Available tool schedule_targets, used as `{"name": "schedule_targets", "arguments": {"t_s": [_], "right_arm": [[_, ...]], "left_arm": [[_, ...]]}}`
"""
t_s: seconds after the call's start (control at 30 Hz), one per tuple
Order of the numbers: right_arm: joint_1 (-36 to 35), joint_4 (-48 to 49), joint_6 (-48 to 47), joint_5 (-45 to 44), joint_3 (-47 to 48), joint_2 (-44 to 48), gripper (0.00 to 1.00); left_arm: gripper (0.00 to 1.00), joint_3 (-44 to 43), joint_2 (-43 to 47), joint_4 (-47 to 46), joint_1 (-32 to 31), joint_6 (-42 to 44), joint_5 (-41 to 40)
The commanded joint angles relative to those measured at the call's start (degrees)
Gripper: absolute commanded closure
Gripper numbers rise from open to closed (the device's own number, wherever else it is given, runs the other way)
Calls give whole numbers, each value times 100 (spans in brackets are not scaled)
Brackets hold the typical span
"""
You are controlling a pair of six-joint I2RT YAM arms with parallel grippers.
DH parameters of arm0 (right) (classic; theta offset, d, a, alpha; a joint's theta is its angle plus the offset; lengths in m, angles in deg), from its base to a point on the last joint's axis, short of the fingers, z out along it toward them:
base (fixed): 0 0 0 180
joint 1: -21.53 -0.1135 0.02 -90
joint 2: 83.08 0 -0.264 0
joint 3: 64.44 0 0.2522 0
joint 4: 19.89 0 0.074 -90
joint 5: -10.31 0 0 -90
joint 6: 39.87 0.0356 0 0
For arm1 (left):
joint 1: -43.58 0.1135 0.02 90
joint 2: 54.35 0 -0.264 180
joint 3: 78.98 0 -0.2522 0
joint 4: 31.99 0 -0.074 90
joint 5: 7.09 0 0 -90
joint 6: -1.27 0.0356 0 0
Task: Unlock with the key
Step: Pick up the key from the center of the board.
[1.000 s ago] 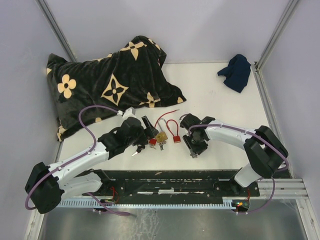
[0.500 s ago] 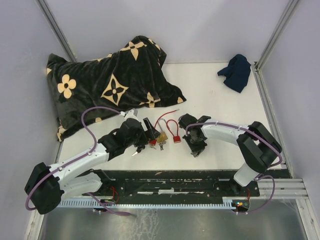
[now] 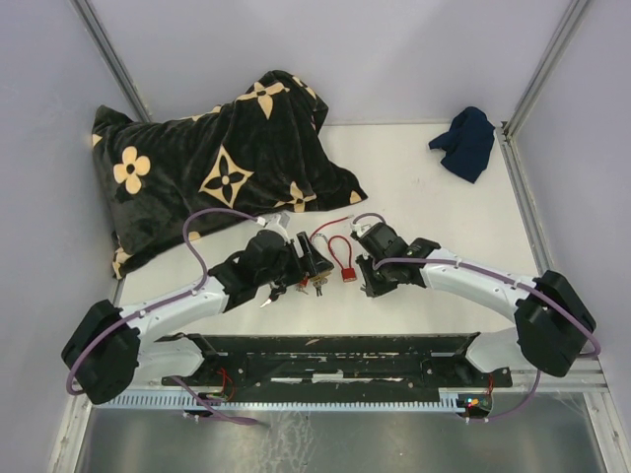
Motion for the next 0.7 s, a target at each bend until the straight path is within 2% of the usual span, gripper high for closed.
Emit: {"name": "schedule_targets", "arguments": {"t_s": [0.0, 0.27, 0.67], "right_arm": [[-207, 775, 281, -118, -149, 300, 85], [-429, 1269, 870, -352, -226, 402, 86], [-475, 1925, 1813, -587, -662, 677, 87]], "left_arm": [[20, 40, -298, -1016, 19, -188, 577], [34, 49, -1040, -1950, -111, -462, 999], [43, 596, -1394, -3045, -187, -1329, 753]]}}
